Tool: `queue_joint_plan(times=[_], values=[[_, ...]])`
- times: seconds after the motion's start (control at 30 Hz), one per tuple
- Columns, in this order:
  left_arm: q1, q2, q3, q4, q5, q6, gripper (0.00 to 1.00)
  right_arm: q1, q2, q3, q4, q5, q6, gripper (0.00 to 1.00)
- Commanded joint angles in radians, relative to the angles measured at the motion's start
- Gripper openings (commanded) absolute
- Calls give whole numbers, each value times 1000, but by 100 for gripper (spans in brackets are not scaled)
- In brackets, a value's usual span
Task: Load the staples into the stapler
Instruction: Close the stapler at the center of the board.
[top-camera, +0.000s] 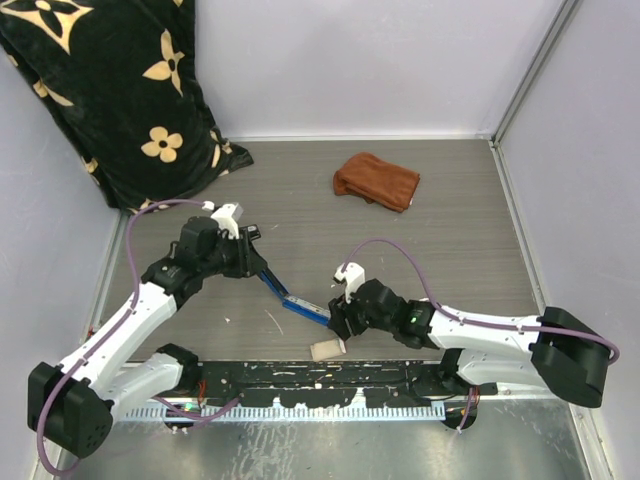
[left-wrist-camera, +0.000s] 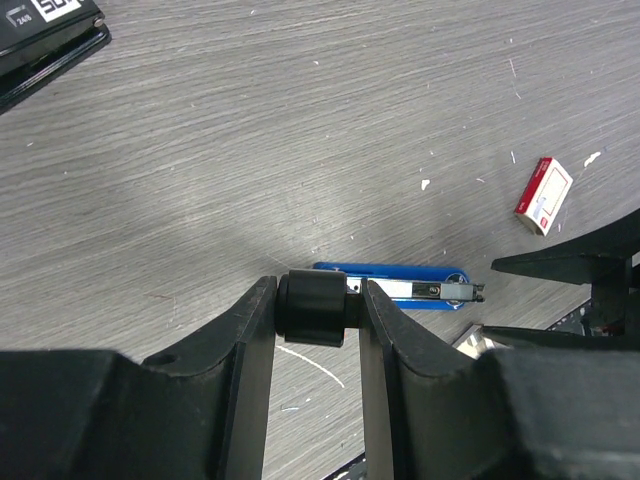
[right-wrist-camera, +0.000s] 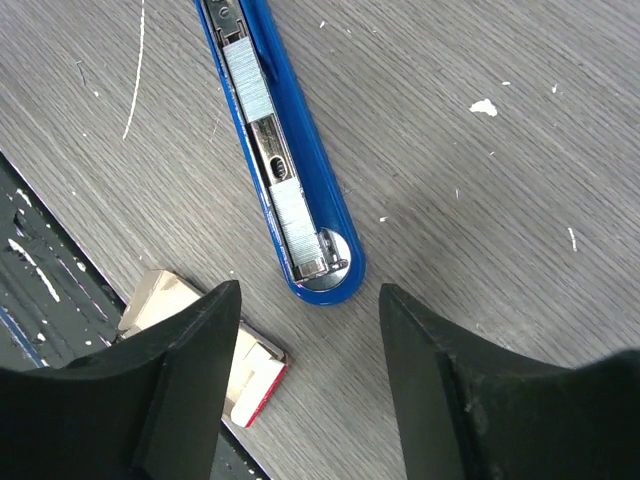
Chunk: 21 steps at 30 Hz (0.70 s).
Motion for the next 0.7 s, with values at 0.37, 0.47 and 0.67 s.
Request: queue_joint_plan(times=[0.37,0.47,0.67], values=[[-118,58,123,-53,-155,68,10,84,146,84,113,134,-81,45],[-140,58,124,-46,-176,69,10,91,170,88,139,137,-87,40],[-265,59,138,-52,-317,84,9,100,203,77,208,126,-90,18]])
